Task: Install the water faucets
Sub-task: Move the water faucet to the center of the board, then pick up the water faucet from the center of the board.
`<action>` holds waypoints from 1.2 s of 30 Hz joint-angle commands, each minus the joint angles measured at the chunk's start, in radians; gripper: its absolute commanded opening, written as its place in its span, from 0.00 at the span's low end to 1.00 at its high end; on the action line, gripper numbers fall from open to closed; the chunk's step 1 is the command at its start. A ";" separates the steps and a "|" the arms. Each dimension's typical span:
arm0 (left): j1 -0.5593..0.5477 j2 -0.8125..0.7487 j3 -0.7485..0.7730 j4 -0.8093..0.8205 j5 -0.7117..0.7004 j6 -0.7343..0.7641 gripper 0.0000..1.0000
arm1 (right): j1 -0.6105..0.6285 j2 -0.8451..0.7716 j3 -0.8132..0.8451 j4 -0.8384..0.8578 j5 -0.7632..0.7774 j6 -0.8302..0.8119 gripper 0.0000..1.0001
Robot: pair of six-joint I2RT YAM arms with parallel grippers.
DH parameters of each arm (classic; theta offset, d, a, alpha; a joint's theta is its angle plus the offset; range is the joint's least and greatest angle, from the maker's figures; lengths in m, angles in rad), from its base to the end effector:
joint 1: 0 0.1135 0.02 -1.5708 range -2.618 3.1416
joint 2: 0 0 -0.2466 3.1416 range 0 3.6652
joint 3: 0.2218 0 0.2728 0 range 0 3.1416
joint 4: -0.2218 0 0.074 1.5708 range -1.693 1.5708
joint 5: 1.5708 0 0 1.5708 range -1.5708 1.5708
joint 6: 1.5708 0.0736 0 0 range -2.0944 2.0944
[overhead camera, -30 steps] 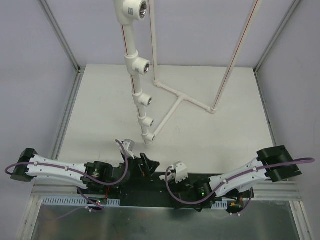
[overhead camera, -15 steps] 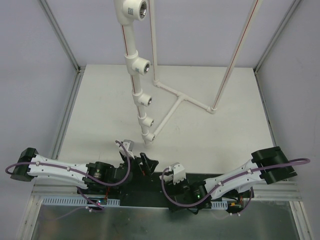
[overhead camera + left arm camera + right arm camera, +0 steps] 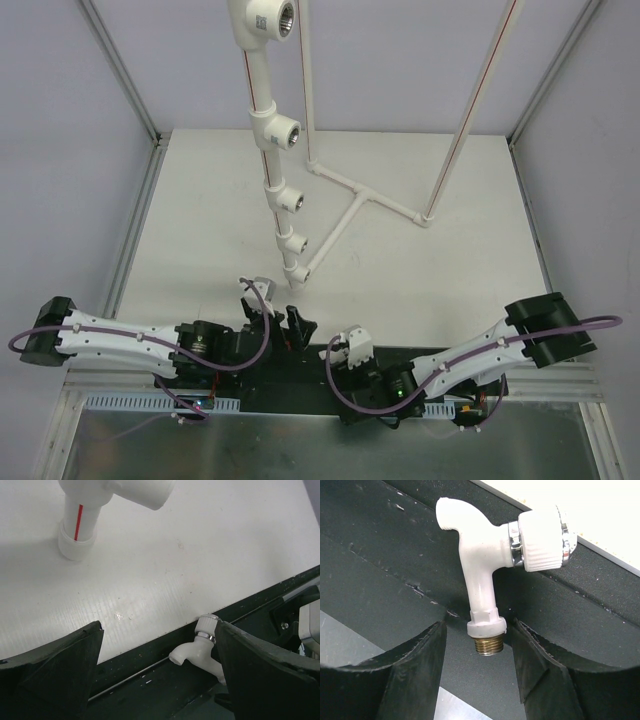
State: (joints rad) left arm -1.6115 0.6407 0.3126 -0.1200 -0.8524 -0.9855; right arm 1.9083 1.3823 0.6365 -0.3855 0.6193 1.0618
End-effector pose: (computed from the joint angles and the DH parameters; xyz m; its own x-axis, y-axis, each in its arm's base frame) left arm 0.0471 -0.2060 0.1789 -0.5614 -0.3036 -0.7698 0.3933 0.7206 -0.5711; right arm -0.0481 0.2661 0.0980 -0.5963 -0.4481 -0.6661 -0.6759 0.7278 0.1156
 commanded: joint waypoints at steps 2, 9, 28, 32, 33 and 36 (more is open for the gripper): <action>0.088 0.138 0.129 -0.021 0.183 0.039 0.99 | 0.009 -0.078 -0.067 0.051 0.033 0.021 0.62; 0.110 0.221 0.169 -0.017 0.219 0.013 0.99 | 0.015 -0.210 -0.104 -0.016 0.068 0.010 0.67; 0.136 0.175 0.129 -0.018 0.256 0.001 0.99 | 0.014 -0.048 -0.052 0.049 0.117 -0.068 0.67; 0.137 0.188 0.137 -0.017 0.259 0.001 0.99 | 0.011 -0.020 -0.049 0.077 0.117 -0.086 0.63; 0.137 0.189 0.137 -0.017 0.259 -0.001 0.99 | 0.011 -0.016 -0.049 0.085 0.115 -0.091 0.61; 0.137 0.195 0.140 -0.015 0.262 0.001 0.99 | 0.003 -0.002 -0.057 0.123 0.093 -0.117 0.56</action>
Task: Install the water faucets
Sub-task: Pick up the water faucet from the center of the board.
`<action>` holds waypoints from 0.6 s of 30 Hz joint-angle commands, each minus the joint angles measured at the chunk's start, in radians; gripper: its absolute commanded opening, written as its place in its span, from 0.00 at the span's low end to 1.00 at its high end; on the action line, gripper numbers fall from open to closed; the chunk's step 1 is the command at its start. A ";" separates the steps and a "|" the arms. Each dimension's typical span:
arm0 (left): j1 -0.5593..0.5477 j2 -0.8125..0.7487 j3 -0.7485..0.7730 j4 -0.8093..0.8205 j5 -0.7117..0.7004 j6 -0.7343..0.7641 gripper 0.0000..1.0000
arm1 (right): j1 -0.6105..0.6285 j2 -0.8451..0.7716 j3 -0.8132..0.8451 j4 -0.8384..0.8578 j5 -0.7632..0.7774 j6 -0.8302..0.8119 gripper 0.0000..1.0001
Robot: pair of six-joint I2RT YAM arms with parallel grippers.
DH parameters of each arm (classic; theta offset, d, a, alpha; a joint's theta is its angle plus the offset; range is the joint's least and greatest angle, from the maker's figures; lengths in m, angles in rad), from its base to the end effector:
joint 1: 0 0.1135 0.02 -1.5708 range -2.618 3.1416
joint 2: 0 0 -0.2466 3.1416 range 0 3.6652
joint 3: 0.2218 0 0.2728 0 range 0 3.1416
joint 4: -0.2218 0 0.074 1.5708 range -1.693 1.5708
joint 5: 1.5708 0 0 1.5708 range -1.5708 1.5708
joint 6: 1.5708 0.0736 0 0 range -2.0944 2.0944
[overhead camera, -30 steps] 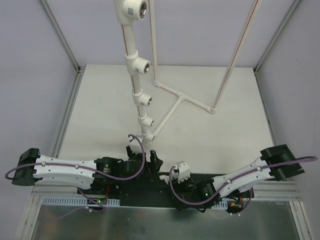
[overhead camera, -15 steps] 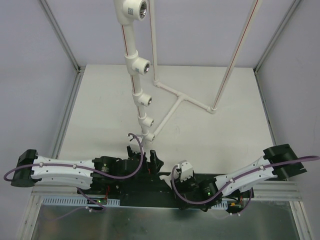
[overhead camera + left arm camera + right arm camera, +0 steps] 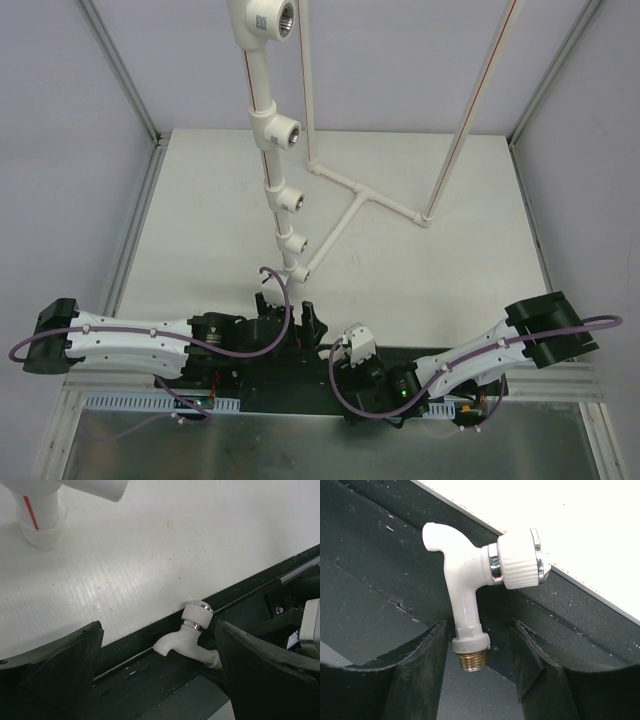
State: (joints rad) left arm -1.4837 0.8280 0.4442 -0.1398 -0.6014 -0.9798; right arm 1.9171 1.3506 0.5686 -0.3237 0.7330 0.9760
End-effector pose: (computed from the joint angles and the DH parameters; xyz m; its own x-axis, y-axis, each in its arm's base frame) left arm 0.0623 -0.2346 0.1838 -0.6709 -0.1874 -0.7175 0.3978 0.7256 -0.5615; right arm -0.0402 0.2565 0.0942 -0.4934 -0.4462 -0.7466 -0.7000 0.7132 0.0364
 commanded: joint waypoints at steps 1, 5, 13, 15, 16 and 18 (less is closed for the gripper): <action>0.011 0.008 0.008 0.005 0.012 -0.005 0.99 | -0.006 0.035 0.010 0.077 -0.029 -0.039 0.54; 0.013 0.005 0.004 0.008 0.017 -0.008 0.99 | -0.013 0.058 0.010 0.089 -0.049 -0.043 0.45; 0.023 -0.004 -0.006 0.022 0.048 -0.016 0.99 | -0.016 0.026 -0.006 0.087 -0.090 -0.056 0.01; 0.025 -0.015 -0.005 0.031 0.061 -0.016 0.99 | -0.013 -0.030 -0.025 0.107 -0.102 -0.077 0.00; 0.025 -0.021 -0.007 0.035 0.069 -0.016 0.99 | -0.013 -0.069 -0.038 0.123 -0.112 -0.100 0.00; 0.026 -0.038 -0.010 0.046 0.086 -0.010 0.99 | -0.012 -0.151 -0.059 0.144 -0.122 -0.146 0.00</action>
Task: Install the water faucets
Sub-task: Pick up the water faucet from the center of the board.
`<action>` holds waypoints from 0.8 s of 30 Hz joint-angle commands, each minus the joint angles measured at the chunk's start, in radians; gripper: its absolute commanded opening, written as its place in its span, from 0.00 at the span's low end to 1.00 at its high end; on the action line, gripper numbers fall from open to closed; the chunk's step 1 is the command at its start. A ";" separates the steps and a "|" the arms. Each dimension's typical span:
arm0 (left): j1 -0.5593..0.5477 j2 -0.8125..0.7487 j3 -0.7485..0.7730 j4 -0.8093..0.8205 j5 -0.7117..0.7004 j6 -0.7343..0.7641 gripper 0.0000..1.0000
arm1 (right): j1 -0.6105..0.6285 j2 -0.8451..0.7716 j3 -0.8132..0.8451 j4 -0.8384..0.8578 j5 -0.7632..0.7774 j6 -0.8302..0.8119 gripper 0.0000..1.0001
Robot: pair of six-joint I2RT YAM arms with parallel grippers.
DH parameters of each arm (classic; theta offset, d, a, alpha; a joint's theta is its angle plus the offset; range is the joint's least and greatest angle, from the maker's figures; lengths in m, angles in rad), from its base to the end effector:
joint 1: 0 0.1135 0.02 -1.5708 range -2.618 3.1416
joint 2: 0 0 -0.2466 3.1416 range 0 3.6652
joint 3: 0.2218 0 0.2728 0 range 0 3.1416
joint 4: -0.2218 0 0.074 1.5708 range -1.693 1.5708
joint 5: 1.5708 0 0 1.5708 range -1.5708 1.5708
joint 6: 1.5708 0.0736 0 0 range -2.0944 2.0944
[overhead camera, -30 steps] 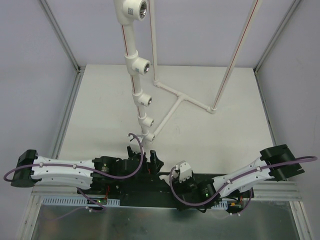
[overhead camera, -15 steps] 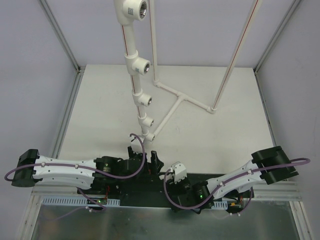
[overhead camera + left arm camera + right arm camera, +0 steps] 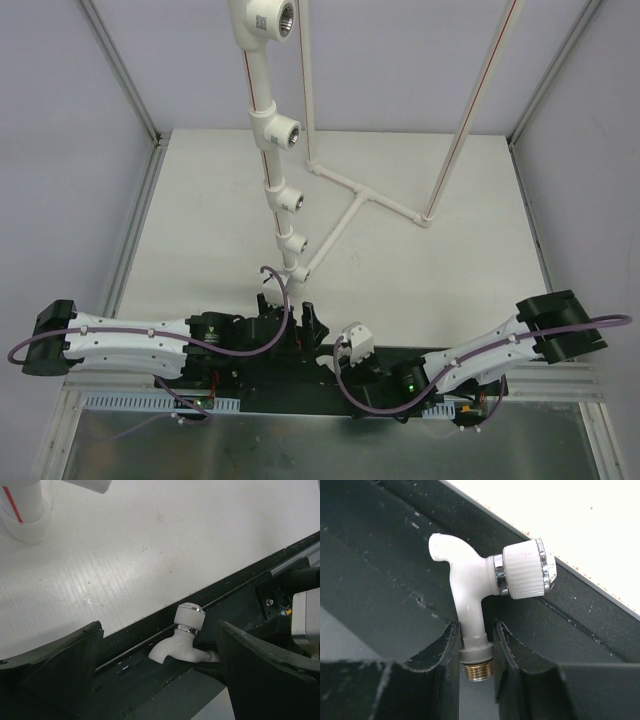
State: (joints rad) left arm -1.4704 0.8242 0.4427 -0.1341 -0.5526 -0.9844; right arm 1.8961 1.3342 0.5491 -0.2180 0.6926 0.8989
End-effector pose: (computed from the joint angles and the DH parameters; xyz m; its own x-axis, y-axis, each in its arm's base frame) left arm 0.0626 -0.2356 0.1838 -0.6946 -0.1780 -0.6970 0.4022 0.7072 -0.5814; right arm -0.0396 0.2643 0.0974 -0.4889 -0.4352 -0.7561 -0.7331 0.6747 0.0857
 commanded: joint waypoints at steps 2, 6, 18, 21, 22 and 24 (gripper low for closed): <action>0.013 -0.054 -0.012 0.053 0.051 -0.002 0.98 | 0.009 -0.222 -0.061 0.042 -0.081 -0.107 0.00; 0.015 -0.100 -0.022 0.065 0.074 -0.005 0.94 | 0.011 -0.375 -0.077 0.020 -0.079 -0.184 0.00; 0.024 -0.042 -0.016 0.212 0.206 -0.011 0.82 | 0.020 -0.460 0.006 -0.092 0.024 -0.270 0.00; 0.024 -0.017 -0.028 0.240 0.238 -0.028 0.80 | 0.027 -0.464 0.015 -0.086 0.068 -0.273 0.00; 0.024 -0.014 -0.036 0.255 0.244 -0.036 0.80 | 0.027 -0.467 0.017 -0.083 0.083 -0.273 0.00; 0.024 -0.013 -0.050 0.292 0.256 -0.046 0.78 | 0.031 -0.480 0.014 -0.067 0.108 -0.279 0.00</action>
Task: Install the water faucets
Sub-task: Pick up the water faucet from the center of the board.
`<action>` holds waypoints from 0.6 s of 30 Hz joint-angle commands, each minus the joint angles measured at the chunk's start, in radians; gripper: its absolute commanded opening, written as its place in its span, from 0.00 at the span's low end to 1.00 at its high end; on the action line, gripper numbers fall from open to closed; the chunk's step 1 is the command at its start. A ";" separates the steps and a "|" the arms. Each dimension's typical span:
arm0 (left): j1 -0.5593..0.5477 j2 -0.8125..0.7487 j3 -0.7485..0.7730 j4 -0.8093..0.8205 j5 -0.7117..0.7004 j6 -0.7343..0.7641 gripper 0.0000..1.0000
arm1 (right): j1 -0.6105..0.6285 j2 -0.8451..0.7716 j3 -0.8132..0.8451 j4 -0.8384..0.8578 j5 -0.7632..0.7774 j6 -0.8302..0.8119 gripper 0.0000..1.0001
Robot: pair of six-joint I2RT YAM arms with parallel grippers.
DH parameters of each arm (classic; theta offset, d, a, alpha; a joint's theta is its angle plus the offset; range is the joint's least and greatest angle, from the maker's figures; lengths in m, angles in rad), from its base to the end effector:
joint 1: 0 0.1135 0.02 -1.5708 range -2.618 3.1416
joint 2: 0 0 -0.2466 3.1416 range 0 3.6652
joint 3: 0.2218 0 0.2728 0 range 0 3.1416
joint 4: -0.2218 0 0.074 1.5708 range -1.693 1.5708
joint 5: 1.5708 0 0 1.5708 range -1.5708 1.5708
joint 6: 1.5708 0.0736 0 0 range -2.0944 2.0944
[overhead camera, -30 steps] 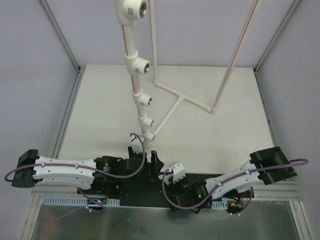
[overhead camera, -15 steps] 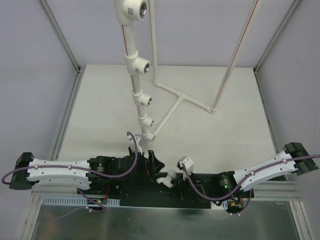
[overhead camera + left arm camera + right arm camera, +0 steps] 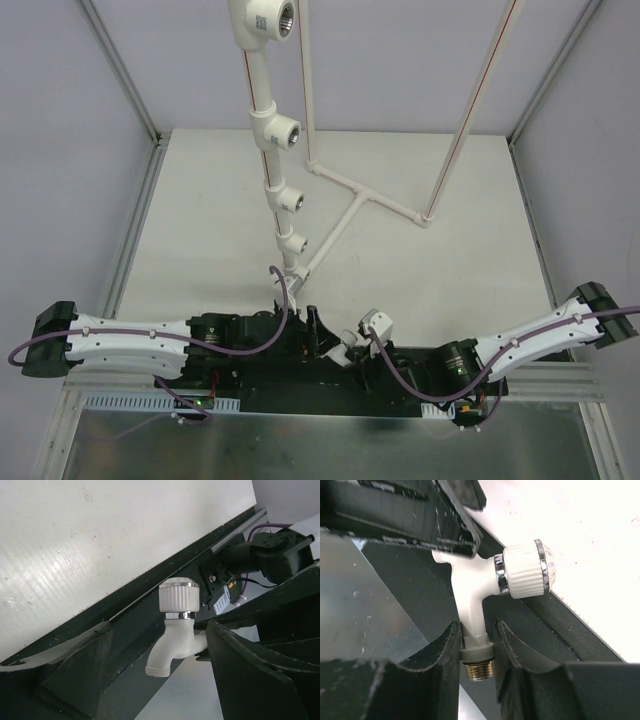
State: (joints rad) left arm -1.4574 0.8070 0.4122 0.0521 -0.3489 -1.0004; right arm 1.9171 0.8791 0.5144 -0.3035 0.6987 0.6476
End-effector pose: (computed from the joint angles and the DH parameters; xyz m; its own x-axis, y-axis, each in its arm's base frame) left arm 0.0536 -0.2485 0.1965 -0.7758 -0.1785 -0.6053 0.4525 0.5112 -0.7307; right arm -0.0352 0.2372 0.1838 -0.3702 -0.3351 -0.8664 -0.8379 0.5231 0.1557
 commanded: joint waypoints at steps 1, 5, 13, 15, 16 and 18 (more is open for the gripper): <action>0.011 0.006 -0.027 0.126 0.060 -0.035 0.77 | 0.010 -0.031 0.046 0.024 0.116 -0.029 0.00; 0.011 0.006 -0.044 0.184 0.073 -0.043 0.75 | 0.013 -0.081 0.023 0.076 0.142 -0.054 0.00; 0.011 0.008 -0.087 0.325 0.096 -0.070 0.70 | 0.013 -0.138 0.001 0.127 0.150 -0.089 0.00; 0.011 0.006 -0.095 0.350 0.099 -0.073 0.67 | 0.011 -0.134 -0.001 0.129 0.151 -0.088 0.00; 0.011 0.003 -0.096 0.360 0.099 -0.075 0.66 | 0.011 -0.132 -0.001 0.129 0.153 -0.089 0.00; 0.011 0.001 -0.102 0.379 0.097 -0.076 0.63 | 0.011 -0.127 -0.002 0.129 0.150 -0.086 0.00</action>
State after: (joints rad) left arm -1.4574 0.8116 0.3229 0.3225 -0.2646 -1.0595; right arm 1.9232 0.7567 0.5102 -0.2260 0.8085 0.5789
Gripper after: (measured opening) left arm 0.656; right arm 0.319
